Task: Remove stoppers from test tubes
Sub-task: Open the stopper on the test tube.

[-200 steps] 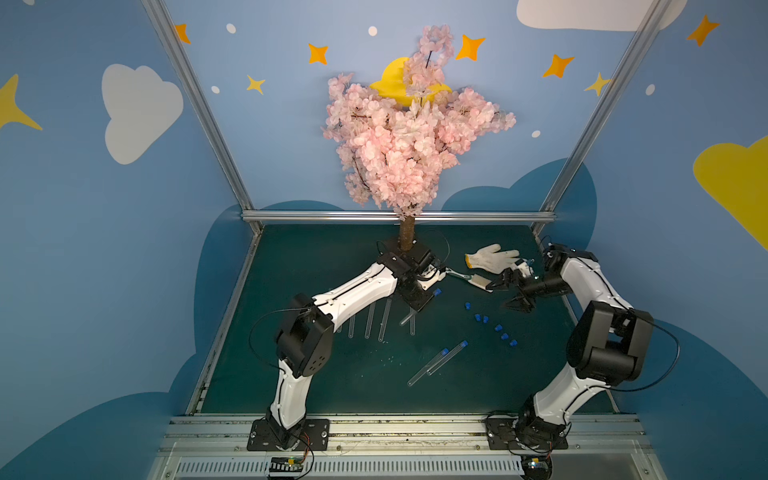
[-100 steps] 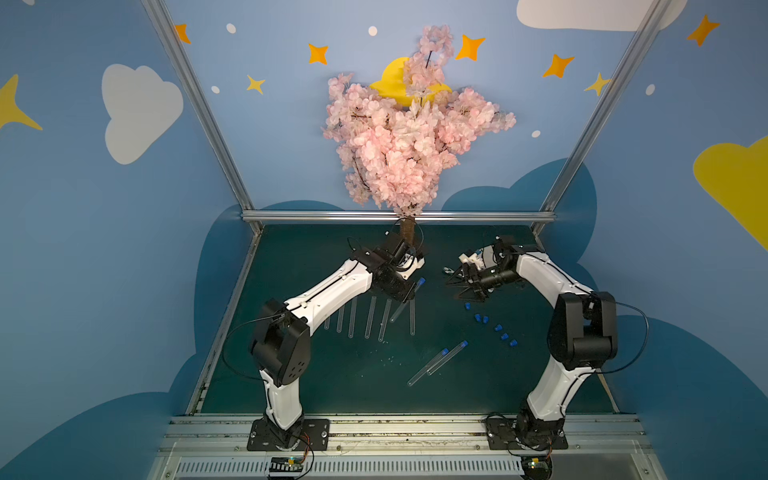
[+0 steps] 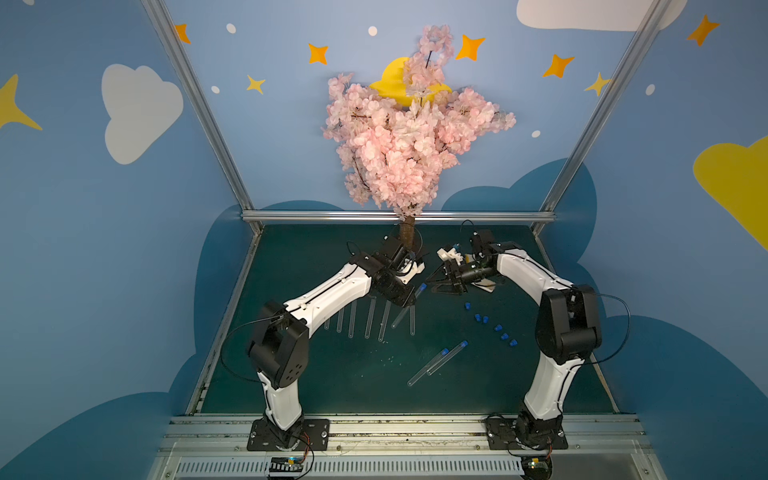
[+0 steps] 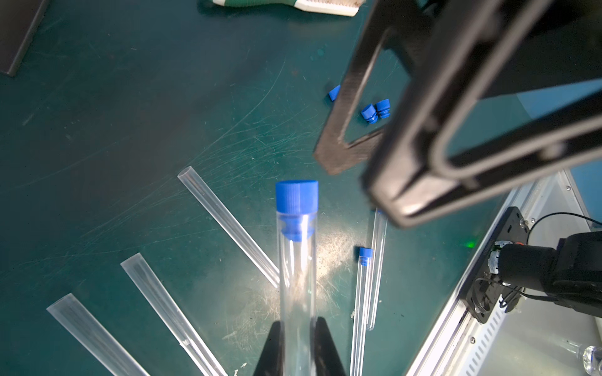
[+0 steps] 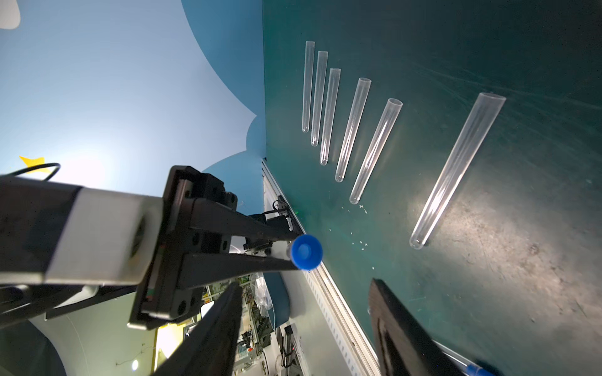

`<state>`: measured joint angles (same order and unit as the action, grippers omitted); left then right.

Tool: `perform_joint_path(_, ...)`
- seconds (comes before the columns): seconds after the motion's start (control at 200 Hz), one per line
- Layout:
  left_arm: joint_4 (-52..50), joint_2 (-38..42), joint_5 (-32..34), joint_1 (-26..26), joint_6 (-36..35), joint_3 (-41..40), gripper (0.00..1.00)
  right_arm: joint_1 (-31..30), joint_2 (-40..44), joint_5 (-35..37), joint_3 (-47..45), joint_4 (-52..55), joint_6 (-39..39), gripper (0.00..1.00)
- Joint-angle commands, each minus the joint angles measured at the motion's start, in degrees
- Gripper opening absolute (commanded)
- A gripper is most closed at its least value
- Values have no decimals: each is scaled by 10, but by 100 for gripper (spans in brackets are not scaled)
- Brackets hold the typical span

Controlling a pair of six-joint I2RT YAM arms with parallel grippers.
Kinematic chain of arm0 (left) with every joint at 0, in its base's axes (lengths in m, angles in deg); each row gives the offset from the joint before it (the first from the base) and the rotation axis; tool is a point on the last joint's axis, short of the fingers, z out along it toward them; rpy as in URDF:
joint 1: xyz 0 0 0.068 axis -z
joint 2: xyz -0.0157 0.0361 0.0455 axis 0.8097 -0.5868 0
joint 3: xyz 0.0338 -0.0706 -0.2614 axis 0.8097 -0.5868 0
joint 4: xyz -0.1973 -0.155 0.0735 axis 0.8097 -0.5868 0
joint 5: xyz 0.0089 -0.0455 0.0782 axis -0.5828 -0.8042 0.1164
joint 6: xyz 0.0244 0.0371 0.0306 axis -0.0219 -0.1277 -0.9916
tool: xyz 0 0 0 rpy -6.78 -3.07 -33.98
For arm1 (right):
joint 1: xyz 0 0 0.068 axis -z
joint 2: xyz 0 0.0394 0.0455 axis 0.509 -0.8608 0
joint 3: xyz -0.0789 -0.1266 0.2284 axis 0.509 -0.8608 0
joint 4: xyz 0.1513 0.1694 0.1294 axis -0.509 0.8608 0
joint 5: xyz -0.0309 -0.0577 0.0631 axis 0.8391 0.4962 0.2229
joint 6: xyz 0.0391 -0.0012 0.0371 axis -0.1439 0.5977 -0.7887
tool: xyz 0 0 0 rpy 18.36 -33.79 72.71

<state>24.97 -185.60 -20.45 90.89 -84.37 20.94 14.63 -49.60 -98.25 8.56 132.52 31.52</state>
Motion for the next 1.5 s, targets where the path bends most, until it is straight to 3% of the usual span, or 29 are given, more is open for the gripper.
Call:
perform_joint_path(0.0,8,22,-15,2,0,-3,8,-10,-12,-11,24,-4,-6,58)
perform_joint_path(0.496,11,21,-17,2,-4,-2,8,-23,-28,-9,38,-2,-8,31)
perform_joint_path(1.492,14,22,-8,2,-1,-3,8,-25,-28,-4,48,13,1,18)
